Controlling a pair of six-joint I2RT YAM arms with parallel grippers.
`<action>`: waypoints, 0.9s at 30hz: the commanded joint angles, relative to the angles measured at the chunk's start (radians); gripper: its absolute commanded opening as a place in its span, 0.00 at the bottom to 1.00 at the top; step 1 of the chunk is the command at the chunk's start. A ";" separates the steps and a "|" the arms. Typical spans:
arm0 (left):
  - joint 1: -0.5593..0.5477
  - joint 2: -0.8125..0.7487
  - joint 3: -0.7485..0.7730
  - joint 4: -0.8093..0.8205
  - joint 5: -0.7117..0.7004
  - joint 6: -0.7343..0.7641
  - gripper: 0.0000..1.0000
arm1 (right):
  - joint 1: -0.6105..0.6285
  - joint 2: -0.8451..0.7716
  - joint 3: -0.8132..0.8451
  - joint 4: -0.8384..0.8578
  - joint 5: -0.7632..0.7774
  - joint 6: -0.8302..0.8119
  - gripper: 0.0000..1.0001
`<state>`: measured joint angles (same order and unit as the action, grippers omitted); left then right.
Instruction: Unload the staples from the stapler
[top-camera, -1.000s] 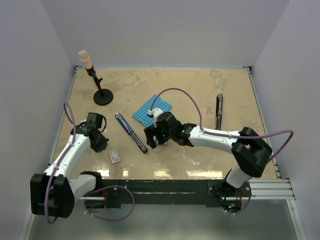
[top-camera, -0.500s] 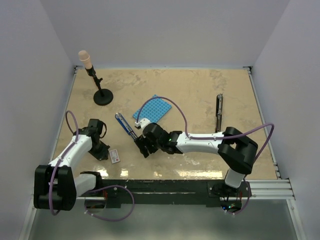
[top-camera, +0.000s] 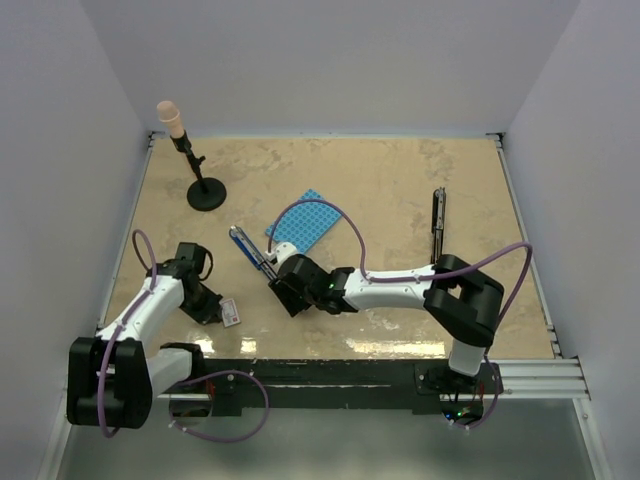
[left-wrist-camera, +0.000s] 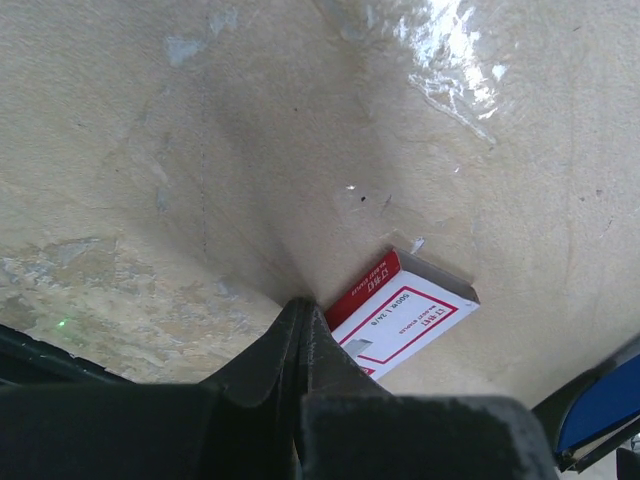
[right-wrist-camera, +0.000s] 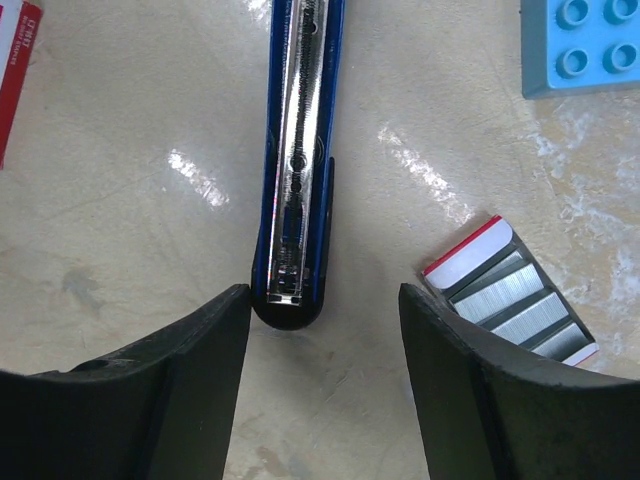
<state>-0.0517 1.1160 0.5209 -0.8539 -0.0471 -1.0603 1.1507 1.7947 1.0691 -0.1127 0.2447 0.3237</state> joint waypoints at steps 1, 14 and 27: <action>0.007 -0.053 -0.035 -0.002 0.078 -0.029 0.00 | 0.000 0.014 0.040 0.008 0.077 0.000 0.63; 0.007 -0.107 -0.073 0.027 0.141 -0.050 0.00 | -0.022 0.061 0.103 0.010 0.174 -0.054 0.60; -0.063 -0.107 -0.170 0.168 0.236 -0.105 0.00 | -0.164 -0.139 0.005 0.033 -0.062 -0.221 0.73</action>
<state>-0.0776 0.9844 0.4034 -0.7536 0.1532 -1.1267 1.0611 1.7897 1.1156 -0.1104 0.3111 0.1883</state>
